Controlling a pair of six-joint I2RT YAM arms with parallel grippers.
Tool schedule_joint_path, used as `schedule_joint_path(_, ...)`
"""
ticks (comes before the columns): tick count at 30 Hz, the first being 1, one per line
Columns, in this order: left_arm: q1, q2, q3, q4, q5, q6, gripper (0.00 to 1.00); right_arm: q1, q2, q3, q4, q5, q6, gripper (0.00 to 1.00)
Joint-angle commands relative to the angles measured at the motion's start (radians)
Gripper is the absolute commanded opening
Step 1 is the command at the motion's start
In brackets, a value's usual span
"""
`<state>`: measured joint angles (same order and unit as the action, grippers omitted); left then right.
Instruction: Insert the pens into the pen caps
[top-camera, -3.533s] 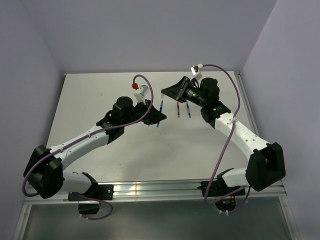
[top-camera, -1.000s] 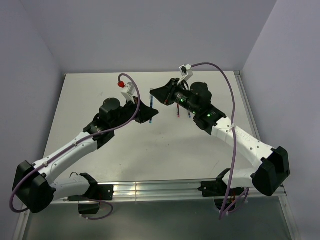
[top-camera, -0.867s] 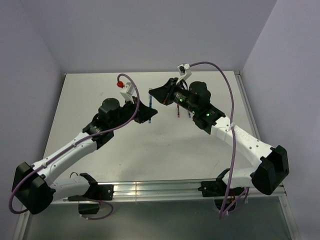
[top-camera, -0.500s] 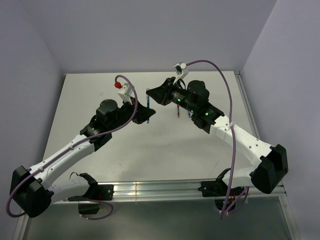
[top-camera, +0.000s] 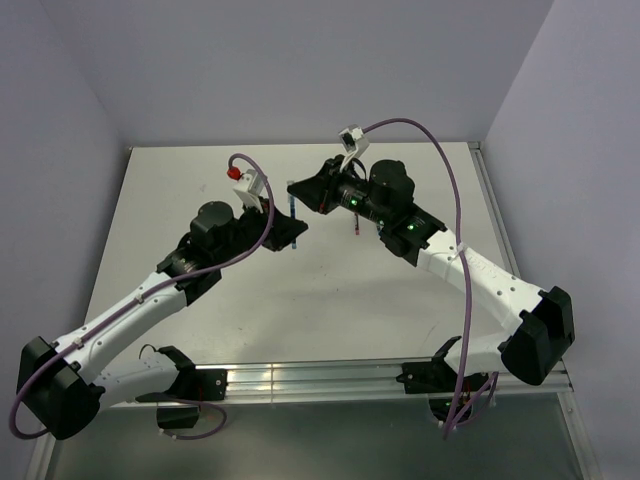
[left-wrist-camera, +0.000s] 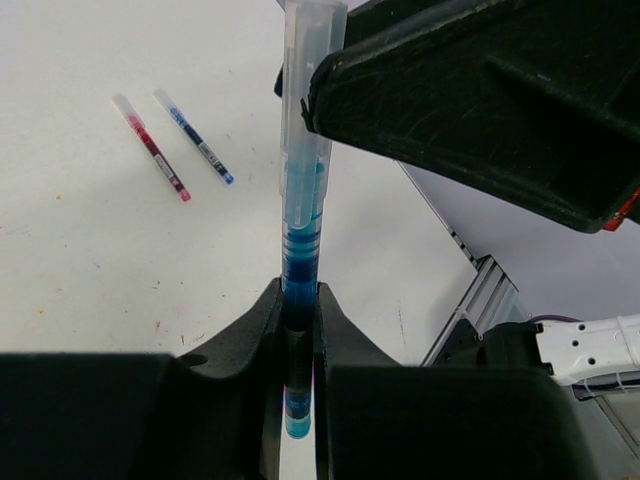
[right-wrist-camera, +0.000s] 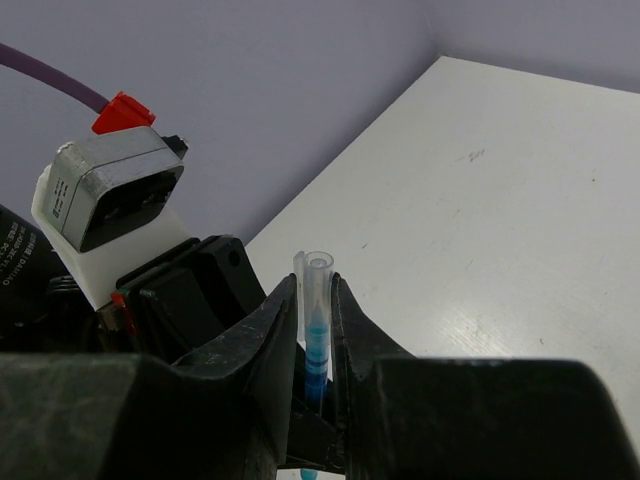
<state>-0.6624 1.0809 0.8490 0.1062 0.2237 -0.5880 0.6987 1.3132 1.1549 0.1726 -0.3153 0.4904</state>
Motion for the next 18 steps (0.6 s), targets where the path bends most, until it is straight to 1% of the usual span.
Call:
schedule_joint_path(1,0.035,-0.029,0.018,0.144,-0.150,0.001,0.00,0.067,-0.006,0.019,-0.148,-0.223,-0.023,0.00)
schedule_joint_path(18,0.035,-0.048,0.015,0.142,-0.167,0.011,0.00,0.067,-0.006,-0.023,-0.162,-0.300,-0.021,0.00)
